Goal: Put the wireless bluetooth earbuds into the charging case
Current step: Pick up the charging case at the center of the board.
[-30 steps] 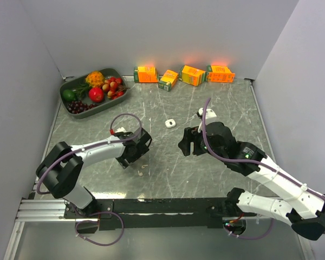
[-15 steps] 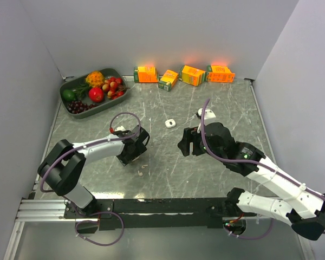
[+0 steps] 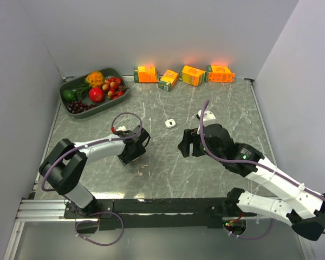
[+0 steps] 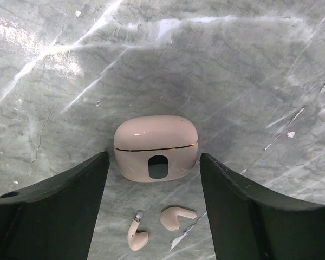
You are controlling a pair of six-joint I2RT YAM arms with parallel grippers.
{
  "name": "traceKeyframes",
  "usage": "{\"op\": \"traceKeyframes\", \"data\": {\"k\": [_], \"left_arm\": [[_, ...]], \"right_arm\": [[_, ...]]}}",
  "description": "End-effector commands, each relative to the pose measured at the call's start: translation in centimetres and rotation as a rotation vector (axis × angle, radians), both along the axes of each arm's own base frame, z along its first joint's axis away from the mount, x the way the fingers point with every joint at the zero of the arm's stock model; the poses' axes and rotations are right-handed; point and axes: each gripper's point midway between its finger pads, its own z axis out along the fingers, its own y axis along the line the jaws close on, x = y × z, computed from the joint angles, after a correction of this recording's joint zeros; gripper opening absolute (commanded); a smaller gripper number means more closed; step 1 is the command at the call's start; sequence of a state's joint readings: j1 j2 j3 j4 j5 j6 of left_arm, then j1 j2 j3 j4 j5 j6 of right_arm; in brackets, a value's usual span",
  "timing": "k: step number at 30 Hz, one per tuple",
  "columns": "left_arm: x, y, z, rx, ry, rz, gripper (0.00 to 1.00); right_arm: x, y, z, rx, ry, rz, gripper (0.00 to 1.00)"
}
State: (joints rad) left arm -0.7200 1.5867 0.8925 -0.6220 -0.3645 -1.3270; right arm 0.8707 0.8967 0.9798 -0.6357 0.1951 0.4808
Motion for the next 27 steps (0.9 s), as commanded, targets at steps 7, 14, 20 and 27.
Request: {"op": "traceKeyframes", "data": {"k": [7,14,20,27], "left_arm": [[-1.6,2.1,-1.9,0.121,0.103,-0.007,0.73],[-2.1,2.6,-2.3,0.159,0.137,-0.004,0.70],[-2.5,2.9,-2.6,0.178,0.159,0.000,0.70],[-2.6,2.2,-2.7,0.165,0.162,-0.022,0.50]], "right_arm": [[0.1,-0.3,0.9,0.048,-0.038,-0.026,0.78],[0.0,-0.5,0.4,0.059,-0.038,-0.035,0.78],[-0.1,-0.8,0.3,0.060,-0.051,-0.037,0.78],[-0.2,-0.9,0.2,0.065,-0.050,-0.039,0.78]]}}
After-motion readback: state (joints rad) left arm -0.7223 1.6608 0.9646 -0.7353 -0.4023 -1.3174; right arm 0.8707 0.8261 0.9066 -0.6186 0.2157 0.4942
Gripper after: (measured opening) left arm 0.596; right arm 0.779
